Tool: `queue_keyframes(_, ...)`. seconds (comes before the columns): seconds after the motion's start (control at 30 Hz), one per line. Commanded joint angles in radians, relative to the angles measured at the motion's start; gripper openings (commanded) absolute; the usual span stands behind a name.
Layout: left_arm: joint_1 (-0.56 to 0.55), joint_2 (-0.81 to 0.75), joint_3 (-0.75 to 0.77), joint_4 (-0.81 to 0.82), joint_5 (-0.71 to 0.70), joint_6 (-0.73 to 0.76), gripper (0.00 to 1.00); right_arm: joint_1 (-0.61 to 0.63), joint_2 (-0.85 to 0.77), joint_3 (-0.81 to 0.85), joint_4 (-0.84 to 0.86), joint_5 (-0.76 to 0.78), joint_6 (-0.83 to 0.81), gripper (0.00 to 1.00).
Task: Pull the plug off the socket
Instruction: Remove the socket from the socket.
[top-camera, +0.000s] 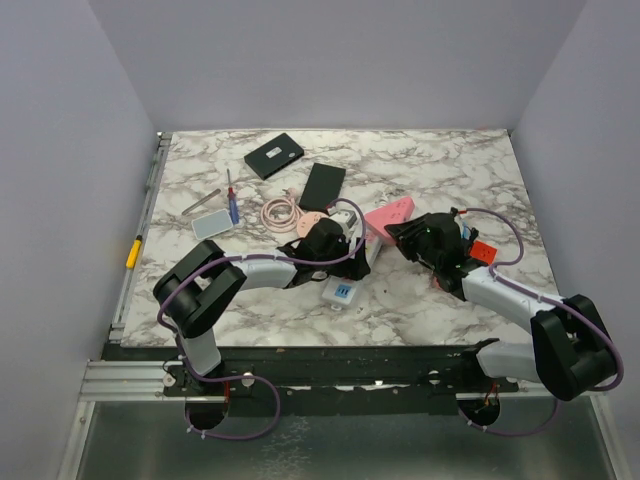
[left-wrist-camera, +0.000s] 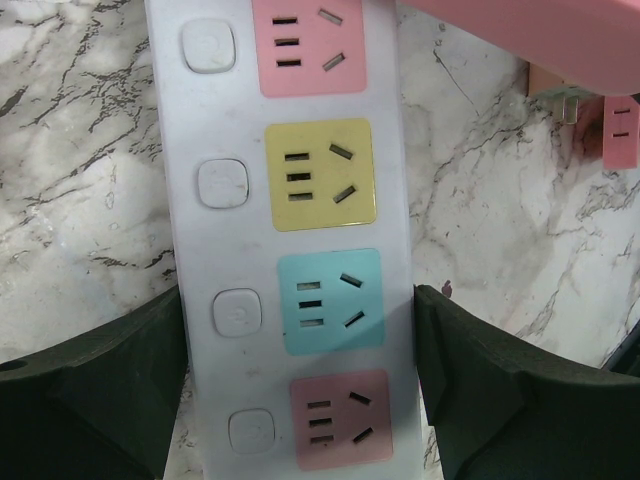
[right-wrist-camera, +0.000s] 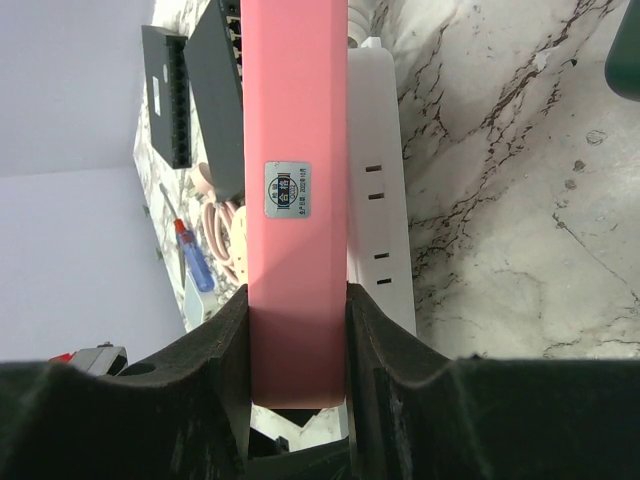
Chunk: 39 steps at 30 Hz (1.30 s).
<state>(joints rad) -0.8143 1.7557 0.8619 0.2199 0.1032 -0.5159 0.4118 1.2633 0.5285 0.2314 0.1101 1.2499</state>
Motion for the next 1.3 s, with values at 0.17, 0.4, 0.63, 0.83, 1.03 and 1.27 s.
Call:
queue_keyframes(0.17,-0.001,0.1,-0.061,-0.264,-0.055,0.023,0.0,-0.016,-0.047,0.04,0.012,0.096,0.002,0.0)
queue_keyframes(0.4,-0.001,0.106,-0.072,-0.269,-0.072,0.022,0.0,-0.016,-0.073,0.044,-0.003,0.11,-0.004,0.0)
queue_keyframes(0.63,-0.002,0.103,-0.068,-0.264,-0.035,0.006,0.0,-0.017,-0.092,0.025,0.028,0.112,-0.004,0.0)
queue_keyframes(0.83,0.0,0.095,-0.064,-0.226,0.029,-0.027,0.0,-0.016,-0.117,-0.032,0.126,0.109,-0.005,0.0)
queue_keyframes(1.03,0.0,0.092,-0.064,-0.195,0.069,-0.056,0.0,-0.016,-0.133,-0.052,0.163,0.114,-0.016,0.0)
queue_keyframes(1.27,0.004,0.09,-0.073,-0.152,0.126,-0.09,0.0,-0.018,-0.141,-0.08,0.22,0.108,-0.024,0.0)
